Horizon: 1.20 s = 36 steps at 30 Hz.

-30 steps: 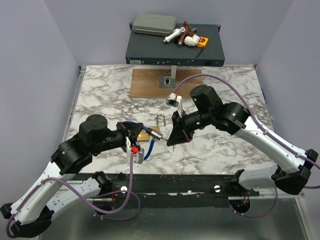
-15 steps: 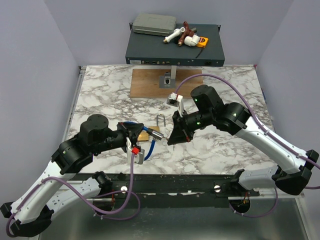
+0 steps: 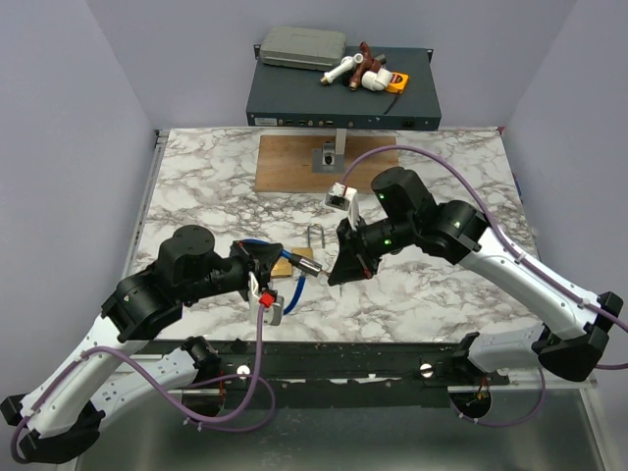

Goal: Unlock with the key

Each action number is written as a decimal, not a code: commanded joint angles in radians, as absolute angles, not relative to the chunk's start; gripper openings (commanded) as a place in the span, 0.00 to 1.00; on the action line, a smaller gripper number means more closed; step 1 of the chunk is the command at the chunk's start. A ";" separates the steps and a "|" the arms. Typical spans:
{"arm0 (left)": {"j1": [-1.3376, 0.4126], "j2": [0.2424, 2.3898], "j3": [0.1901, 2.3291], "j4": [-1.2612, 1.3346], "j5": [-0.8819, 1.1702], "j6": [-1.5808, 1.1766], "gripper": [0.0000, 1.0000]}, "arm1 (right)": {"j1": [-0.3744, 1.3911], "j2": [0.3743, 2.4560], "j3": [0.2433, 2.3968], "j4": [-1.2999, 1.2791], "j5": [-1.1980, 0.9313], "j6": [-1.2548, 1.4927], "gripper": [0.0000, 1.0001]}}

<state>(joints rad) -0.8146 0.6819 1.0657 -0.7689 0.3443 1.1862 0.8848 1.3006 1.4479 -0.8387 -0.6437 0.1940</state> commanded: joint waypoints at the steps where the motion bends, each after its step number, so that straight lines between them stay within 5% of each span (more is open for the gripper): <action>1: -0.836 0.681 1.099 -0.762 0.361 1.211 0.00 | 0.890 1.334 1.463 -0.847 -0.632 0.201 0.01; 21: -0.893 0.719 1.103 -0.740 0.346 1.199 0.00 | 0.893 1.413 1.547 -0.830 -0.630 0.207 0.02; 27: -0.895 0.724 1.099 -0.732 0.302 1.156 0.00 | 0.891 1.350 1.562 -0.810 -0.543 0.207 0.43; 36: -0.868 0.723 1.077 -0.689 0.208 1.128 0.00 | 0.891 1.221 1.548 -0.795 -0.383 0.199 0.73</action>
